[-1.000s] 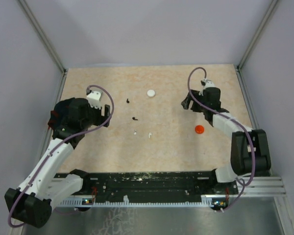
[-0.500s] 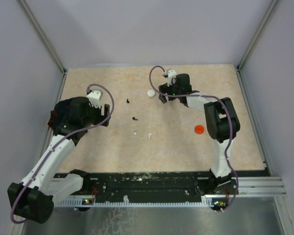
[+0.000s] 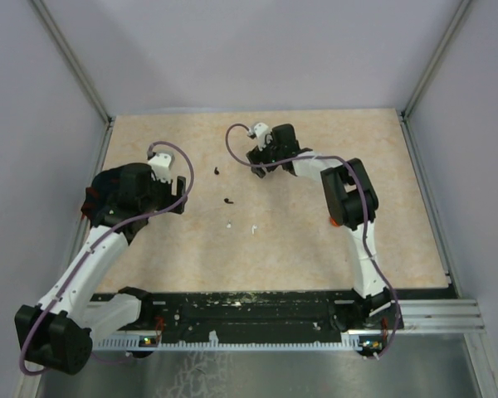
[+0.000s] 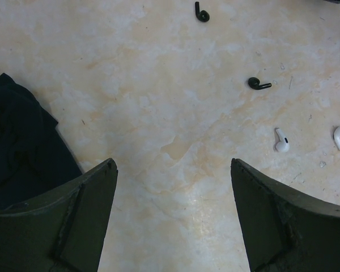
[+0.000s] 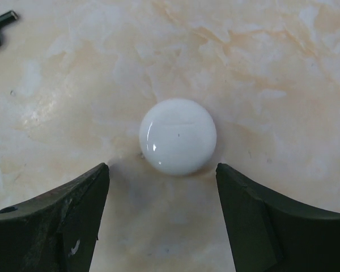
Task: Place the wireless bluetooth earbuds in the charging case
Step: Pick up the charging case at the center of the board.
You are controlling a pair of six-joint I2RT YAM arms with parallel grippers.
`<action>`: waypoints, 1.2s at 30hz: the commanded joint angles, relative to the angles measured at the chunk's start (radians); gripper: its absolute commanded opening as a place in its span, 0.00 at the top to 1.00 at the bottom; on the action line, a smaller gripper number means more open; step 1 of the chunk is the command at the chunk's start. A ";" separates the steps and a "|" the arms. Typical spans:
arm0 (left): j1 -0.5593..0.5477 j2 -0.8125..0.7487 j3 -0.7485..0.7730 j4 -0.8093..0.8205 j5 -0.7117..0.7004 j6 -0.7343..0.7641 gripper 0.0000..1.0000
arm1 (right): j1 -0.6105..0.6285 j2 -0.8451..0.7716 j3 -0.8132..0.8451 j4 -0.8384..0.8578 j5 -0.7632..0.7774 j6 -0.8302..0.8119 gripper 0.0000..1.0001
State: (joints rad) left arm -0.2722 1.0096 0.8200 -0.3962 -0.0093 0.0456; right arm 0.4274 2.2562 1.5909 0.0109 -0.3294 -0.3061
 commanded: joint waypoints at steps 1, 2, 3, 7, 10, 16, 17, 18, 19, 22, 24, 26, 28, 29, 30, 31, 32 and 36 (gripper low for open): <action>0.008 0.004 -0.005 0.026 0.014 -0.005 0.14 | 0.025 0.048 0.101 -0.024 0.016 -0.063 0.25; 0.008 0.004 -0.006 0.026 0.015 -0.004 0.14 | 0.026 0.058 0.110 -0.027 0.017 -0.065 0.26; 0.008 0.004 -0.007 0.027 0.014 -0.004 0.14 | 0.027 0.066 0.119 -0.027 0.020 -0.064 0.26; 0.009 0.009 -0.007 0.026 0.017 -0.003 0.14 | 0.028 0.097 0.157 -0.049 0.026 -0.065 0.28; 0.010 0.010 -0.005 0.026 0.020 -0.003 0.14 | 0.028 0.109 0.178 -0.071 0.027 -0.067 0.33; 0.011 0.006 -0.006 0.028 0.039 -0.006 0.15 | 0.028 0.064 0.106 -0.048 0.015 -0.058 0.47; 0.011 0.006 -0.007 0.028 0.046 -0.007 0.15 | 0.029 0.046 0.080 -0.036 0.016 -0.052 0.49; 0.012 0.006 -0.005 0.029 0.051 -0.008 0.15 | 0.030 0.027 0.051 -0.017 0.016 -0.047 0.51; 0.011 0.005 -0.006 0.029 0.059 -0.010 0.15 | 0.031 0.005 0.018 -0.002 0.016 -0.041 0.51; 0.013 0.005 -0.006 0.033 0.074 -0.016 0.15 | 0.039 -0.071 -0.089 0.062 0.025 -0.019 0.54; 0.013 0.007 -0.004 0.033 0.084 -0.024 0.15 | 0.044 -0.125 -0.166 0.115 0.028 0.003 0.55; 0.013 0.009 -0.001 0.033 0.109 -0.037 0.15 | 0.052 -0.186 -0.251 0.168 0.031 0.037 0.55; 0.014 0.009 0.003 0.034 0.149 -0.060 0.15 | 0.065 -0.251 -0.341 0.224 0.037 0.061 0.56; 0.014 0.009 0.005 0.034 0.167 -0.077 0.15 | 0.075 -0.283 -0.384 0.247 0.042 0.071 0.56; 0.016 0.011 0.006 0.037 0.196 -0.097 0.15 | 0.083 -0.313 -0.421 0.268 0.049 0.080 0.56; 0.017 0.011 0.006 0.043 0.217 -0.118 0.15 | 0.092 -0.344 -0.458 0.285 0.058 0.085 0.56; 0.018 0.010 0.005 0.052 0.241 -0.142 0.15 | 0.102 -0.385 -0.495 0.305 0.068 0.094 0.56; 0.019 0.008 -0.007 0.100 0.321 -0.225 0.15 | 0.147 -0.505 -0.638 0.413 0.087 0.131 0.57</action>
State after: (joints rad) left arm -0.2611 1.0195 0.8196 -0.3645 0.1982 -0.0780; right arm 0.5312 1.9007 1.0313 0.2478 -0.2638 -0.2302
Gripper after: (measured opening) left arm 0.848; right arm 0.507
